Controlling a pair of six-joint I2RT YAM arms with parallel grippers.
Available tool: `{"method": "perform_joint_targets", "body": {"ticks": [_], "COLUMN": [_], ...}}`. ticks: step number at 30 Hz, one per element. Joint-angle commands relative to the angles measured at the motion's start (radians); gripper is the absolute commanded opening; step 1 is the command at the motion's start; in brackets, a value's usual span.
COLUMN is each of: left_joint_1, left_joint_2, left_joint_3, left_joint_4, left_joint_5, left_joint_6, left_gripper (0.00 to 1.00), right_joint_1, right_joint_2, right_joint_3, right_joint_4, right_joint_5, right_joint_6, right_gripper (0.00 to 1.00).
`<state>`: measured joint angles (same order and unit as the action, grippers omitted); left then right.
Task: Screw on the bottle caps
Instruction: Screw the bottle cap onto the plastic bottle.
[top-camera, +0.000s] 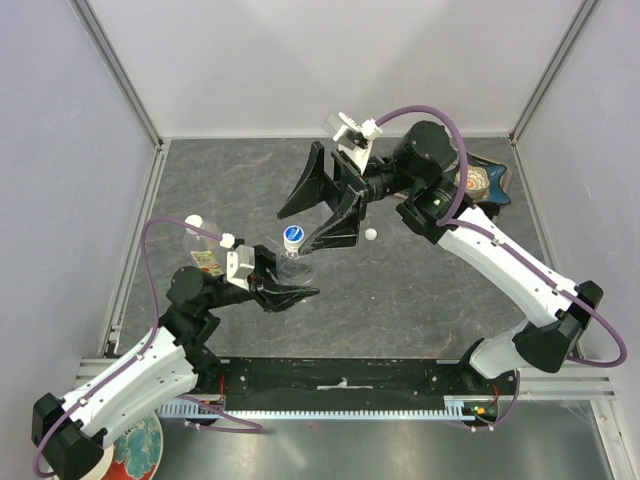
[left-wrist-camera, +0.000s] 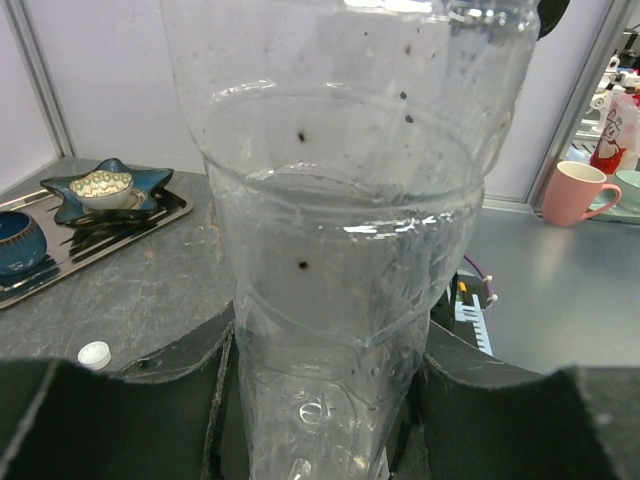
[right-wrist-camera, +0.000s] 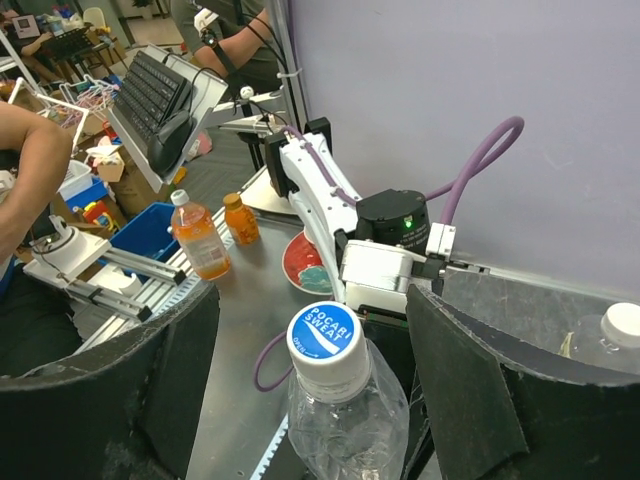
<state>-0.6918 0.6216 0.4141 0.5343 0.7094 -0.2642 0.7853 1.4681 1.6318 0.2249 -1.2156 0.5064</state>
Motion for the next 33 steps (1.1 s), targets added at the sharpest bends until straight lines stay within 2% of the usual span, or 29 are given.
{"method": "perform_joint_targets", "body": {"ticks": [1, 6, 11, 15, 24, 33], "left_joint_1": [-0.003, -0.003, -0.003, -0.003, -0.003, -0.003], "left_joint_2": [-0.003, -0.002, -0.002, -0.003, -0.011, -0.017], "left_joint_3": [0.028, 0.028, 0.032, 0.032, 0.028, 0.028], "left_joint_4": [0.055, 0.053, 0.05, 0.049, 0.049, 0.049], "left_joint_5": [-0.03, -0.08, -0.088, -0.1, -0.119, -0.133], "left_joint_6": [-0.017, -0.038, -0.046, -0.056, -0.061, -0.064], "left_gripper": [0.02, 0.02, 0.02, 0.02, 0.02, 0.02], "right_joint_1": [0.014, 0.028, 0.031, 0.031, 0.031, 0.031], "right_joint_2": [-0.025, -0.022, -0.026, -0.026, -0.019, -0.009], "right_joint_3": [-0.024, -0.046, -0.053, -0.056, -0.058, -0.038], "right_joint_4": [0.083, 0.09, 0.099, 0.105, 0.103, -0.03], "right_joint_5": [-0.013, -0.005, -0.001, 0.004, 0.007, 0.03], "right_joint_6": [0.012, 0.009, 0.007, 0.007, 0.006, -0.086], "right_gripper": [0.81, 0.76, 0.71, 0.62, 0.53, 0.43]}}
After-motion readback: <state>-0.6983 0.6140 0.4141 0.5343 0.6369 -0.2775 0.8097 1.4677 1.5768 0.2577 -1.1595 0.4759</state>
